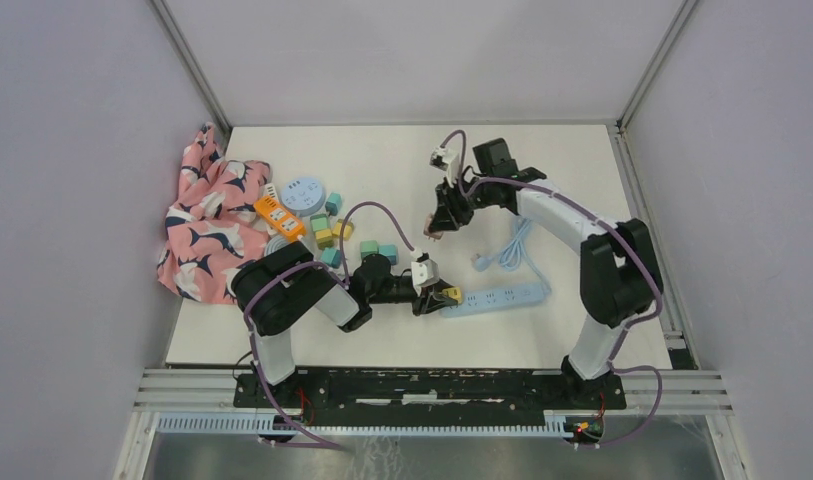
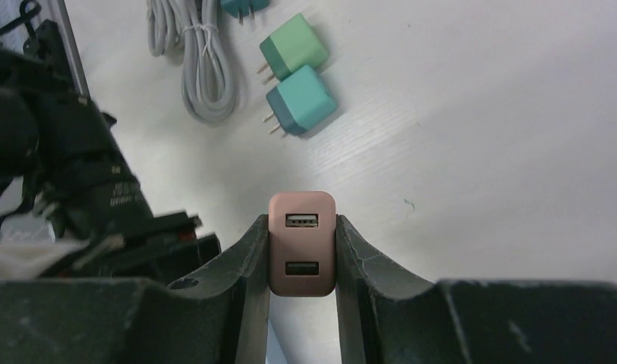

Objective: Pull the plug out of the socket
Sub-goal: Place the plug at the center of the board.

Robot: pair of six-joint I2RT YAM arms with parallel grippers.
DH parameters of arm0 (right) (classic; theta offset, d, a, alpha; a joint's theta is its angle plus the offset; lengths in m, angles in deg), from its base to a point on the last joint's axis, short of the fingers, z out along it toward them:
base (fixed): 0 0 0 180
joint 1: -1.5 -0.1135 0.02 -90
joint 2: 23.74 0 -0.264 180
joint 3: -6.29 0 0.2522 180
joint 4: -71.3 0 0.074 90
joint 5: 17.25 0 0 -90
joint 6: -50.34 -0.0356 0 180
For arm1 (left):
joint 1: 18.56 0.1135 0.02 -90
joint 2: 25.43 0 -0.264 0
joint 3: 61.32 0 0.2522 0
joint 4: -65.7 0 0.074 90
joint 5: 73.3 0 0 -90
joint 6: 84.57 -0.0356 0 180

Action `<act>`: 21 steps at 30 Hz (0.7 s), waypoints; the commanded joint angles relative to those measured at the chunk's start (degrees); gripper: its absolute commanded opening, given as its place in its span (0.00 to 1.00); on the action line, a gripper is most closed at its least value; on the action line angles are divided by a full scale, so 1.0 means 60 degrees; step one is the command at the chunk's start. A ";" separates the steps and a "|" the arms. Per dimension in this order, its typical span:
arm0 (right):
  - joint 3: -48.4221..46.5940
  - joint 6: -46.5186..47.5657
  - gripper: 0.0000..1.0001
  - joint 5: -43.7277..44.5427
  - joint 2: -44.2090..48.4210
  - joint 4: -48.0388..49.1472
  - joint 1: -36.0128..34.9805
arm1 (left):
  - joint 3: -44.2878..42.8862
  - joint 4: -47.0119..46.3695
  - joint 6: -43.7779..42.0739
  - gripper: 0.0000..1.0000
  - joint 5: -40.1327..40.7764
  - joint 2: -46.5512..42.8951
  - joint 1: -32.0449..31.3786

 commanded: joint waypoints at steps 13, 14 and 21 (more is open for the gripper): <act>-0.3464 -0.4234 0.41 0.0737 -0.3850 0.1137 -0.1927 | 0.0305 -0.0211 -0.0329 0.03 0.0244 0.0044 0.0154; -0.3512 -0.4101 0.48 0.0773 -0.3822 0.1015 -0.1923 | 0.0321 -0.0229 -0.0308 0.03 0.0233 0.0047 0.0182; -0.3181 -0.2686 0.72 0.0980 -0.2615 0.0337 -0.1440 | 0.0305 -0.0291 -0.0280 0.03 0.0187 0.0077 0.0209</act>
